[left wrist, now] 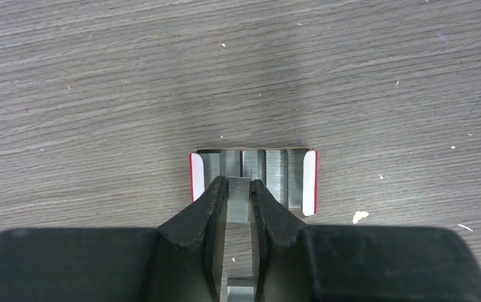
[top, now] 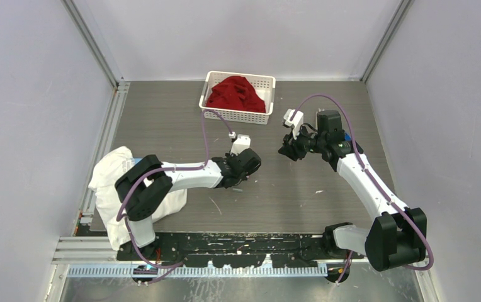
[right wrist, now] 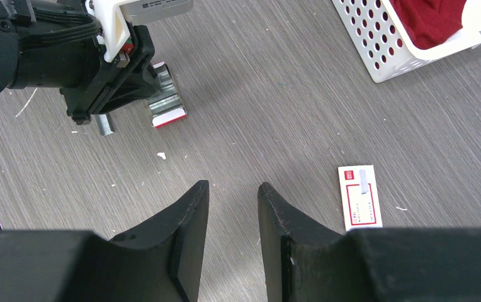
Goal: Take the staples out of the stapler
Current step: Place the staple in the staple box.
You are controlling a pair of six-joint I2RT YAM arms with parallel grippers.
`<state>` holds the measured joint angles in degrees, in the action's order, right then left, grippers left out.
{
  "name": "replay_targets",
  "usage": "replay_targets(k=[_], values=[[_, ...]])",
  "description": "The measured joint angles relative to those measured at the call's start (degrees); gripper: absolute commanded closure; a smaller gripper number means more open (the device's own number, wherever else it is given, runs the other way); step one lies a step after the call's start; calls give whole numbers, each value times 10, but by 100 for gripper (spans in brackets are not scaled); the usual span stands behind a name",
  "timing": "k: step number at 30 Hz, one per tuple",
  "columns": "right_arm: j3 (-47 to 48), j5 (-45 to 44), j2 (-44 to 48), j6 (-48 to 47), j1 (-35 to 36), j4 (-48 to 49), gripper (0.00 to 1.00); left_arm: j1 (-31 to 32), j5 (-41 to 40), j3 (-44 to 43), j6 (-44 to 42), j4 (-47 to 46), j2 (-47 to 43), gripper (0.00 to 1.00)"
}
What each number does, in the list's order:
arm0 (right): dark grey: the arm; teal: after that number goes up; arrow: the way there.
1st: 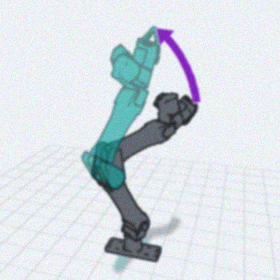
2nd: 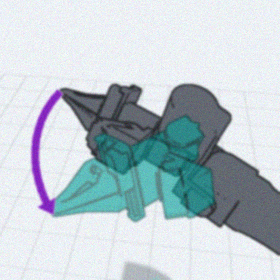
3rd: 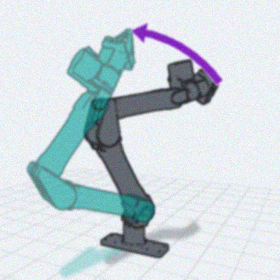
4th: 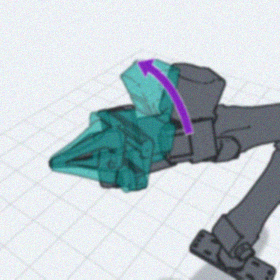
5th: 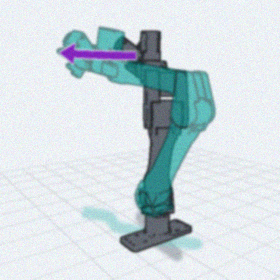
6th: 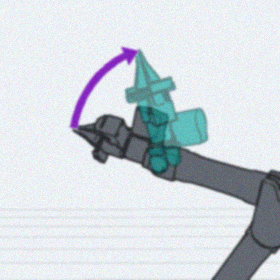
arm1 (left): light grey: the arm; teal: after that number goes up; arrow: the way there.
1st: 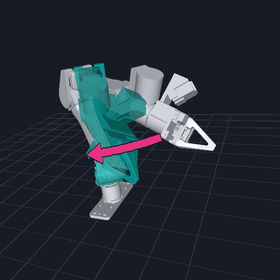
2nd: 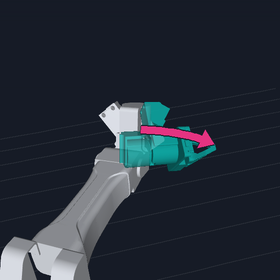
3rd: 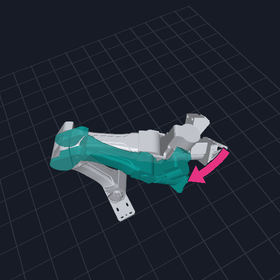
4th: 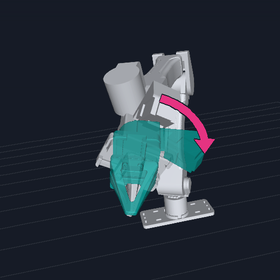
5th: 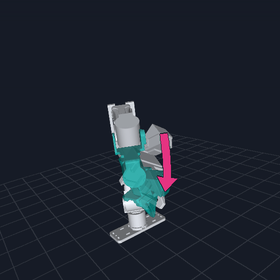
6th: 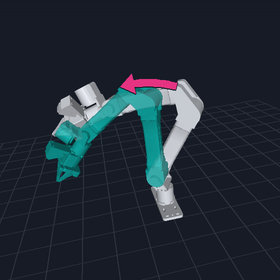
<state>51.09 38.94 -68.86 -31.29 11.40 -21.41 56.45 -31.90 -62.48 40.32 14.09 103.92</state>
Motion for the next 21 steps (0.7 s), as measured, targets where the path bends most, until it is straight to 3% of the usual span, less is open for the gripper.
replay_targets(k=[3, 21], values=[[0, 0, 0, 0, 0, 0, 60, 0, 0, 0, 0, 1, 0, 75], [0, 1, 0, 0, 0, 0, 60, 0, 3, 0, -1, 4, -3, 75]])
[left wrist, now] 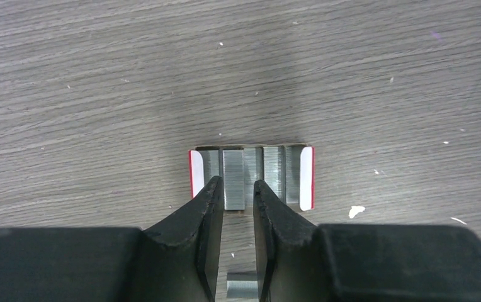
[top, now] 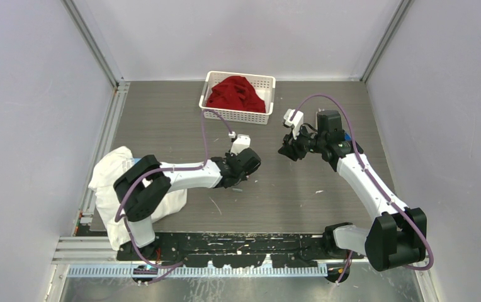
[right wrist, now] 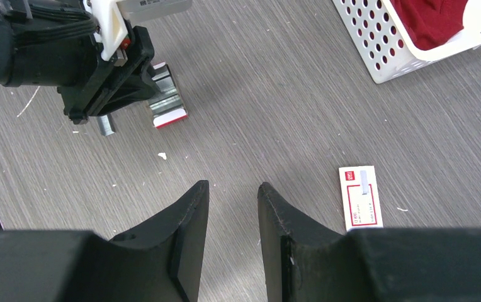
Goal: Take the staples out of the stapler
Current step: Place the staple in the staple box.
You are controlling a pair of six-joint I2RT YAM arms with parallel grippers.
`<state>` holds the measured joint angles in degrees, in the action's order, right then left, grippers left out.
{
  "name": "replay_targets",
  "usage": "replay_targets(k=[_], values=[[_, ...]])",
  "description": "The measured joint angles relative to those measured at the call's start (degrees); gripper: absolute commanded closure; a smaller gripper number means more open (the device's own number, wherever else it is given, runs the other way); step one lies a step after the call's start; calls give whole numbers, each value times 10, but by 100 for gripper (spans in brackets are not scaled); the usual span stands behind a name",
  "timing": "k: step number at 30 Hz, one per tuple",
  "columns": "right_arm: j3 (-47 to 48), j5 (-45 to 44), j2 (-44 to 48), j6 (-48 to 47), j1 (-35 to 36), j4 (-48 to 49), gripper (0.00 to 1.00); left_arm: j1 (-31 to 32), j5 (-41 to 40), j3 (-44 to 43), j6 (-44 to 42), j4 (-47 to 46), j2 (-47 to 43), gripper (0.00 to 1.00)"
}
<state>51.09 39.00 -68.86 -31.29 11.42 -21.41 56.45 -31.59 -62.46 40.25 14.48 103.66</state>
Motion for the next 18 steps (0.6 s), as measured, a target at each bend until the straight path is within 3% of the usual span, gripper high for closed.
replay_targets(k=[9, 14, 18], values=[[0, 22, 0, -5, 0, -1, 60, 0, 47, 47, -21, -40, -85, 70], [-3, 60, 0, -24, 0, -4, 59, 0, 103, 95, -52, -92, -141, 62], [-7, 90, 0, -45, 1, -11, 57, 0, 156, 161, -79, -155, -197, 49]])
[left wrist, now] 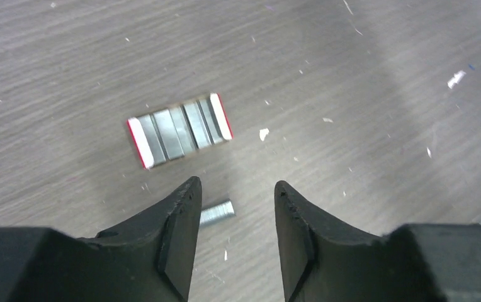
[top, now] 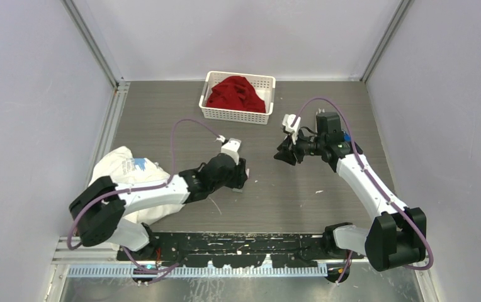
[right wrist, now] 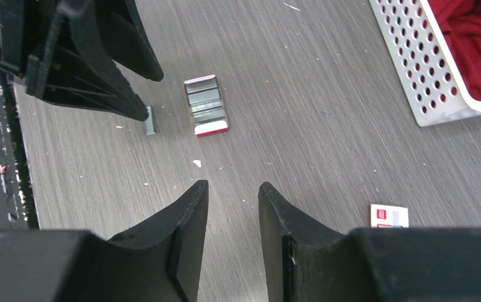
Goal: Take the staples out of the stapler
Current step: Place the staple in the staple box, then pick up the staple from the center of the board.
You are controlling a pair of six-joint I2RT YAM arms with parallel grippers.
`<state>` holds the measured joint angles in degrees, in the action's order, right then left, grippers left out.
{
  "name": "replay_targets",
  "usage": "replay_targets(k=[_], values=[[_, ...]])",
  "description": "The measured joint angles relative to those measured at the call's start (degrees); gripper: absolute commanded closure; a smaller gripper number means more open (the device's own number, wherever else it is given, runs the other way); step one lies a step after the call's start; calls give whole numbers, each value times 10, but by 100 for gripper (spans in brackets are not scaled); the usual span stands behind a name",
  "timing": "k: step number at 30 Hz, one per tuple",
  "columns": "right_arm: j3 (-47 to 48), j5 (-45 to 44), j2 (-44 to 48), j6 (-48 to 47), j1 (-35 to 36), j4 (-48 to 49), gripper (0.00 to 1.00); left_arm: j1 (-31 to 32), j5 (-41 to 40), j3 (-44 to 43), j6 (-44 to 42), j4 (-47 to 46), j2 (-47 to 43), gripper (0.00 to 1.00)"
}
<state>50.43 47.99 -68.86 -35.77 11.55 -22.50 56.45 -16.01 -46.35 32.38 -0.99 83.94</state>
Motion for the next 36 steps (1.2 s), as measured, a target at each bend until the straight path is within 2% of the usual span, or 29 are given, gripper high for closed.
replay_targets(k=[4, 10, 18, 24, 29, 32, 36], values=[[-5, 31, 0, -24, 5, -8, 51, 0, 47, 84, -19, -63, -71, 36], [-16, 76, 0, -69, 27, -32, 43, 0, 75, 173, -34, -103, -191, 30], [-23, 70, -12, -85, 116, -30, 43, 0, 70, 261, -31, -100, -364, 19], [-24, 19, -53, -59, 198, -12, 43, 0, 24, 345, -41, -76, -534, 4], [-24, -38, -84, -34, 251, 4, 43, 0, -26, 383, -44, -44, -677, 1], [-24, -78, -107, -19, 282, 16, 43, -1, -48, 391, -44, -25, -714, 1], [-24, -139, -138, 3, 319, 33, 41, -1, -66, 393, -44, -5, -715, 1]])
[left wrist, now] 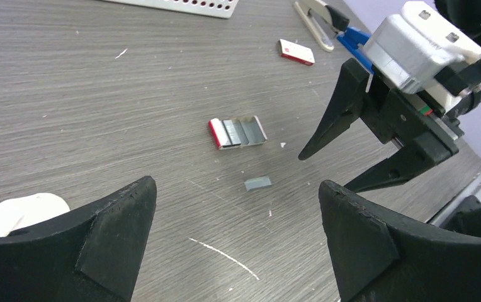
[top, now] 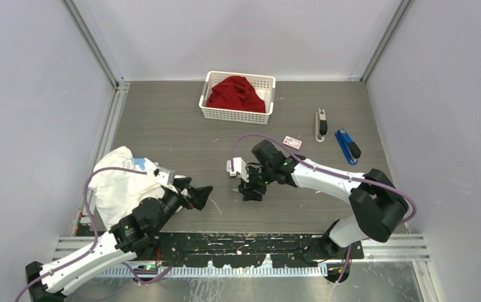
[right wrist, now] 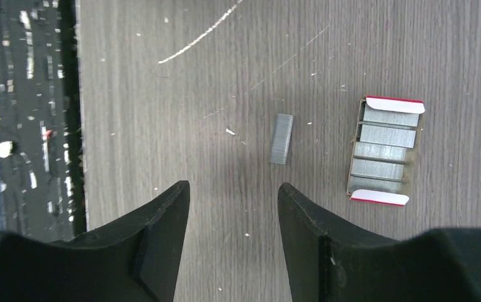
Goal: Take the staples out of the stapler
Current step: Pick up the staple from the center of the board.
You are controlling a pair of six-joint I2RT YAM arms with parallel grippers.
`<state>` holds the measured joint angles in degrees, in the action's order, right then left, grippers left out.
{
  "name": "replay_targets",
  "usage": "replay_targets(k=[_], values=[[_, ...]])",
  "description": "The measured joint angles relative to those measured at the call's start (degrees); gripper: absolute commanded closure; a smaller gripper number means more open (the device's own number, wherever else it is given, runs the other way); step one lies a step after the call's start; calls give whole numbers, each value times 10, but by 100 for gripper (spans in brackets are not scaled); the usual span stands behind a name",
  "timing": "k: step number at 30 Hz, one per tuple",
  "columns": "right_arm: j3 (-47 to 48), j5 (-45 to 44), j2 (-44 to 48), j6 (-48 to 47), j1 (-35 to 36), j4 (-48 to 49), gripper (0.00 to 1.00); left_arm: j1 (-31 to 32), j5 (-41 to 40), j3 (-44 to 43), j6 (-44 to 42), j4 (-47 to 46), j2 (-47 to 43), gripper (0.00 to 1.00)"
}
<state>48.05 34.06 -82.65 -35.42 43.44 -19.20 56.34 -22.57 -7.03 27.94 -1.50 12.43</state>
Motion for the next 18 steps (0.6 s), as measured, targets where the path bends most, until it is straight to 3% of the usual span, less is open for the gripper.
replay_targets(k=[10, 18], values=[[8, -123, -68, 37, 52, 39, 48, -1, -14, 0, 0, 2, 99, 1], [20, -164, -94, 64, 56, 53, 51, -1, -15, 0, 0, 1, 99, 1]])
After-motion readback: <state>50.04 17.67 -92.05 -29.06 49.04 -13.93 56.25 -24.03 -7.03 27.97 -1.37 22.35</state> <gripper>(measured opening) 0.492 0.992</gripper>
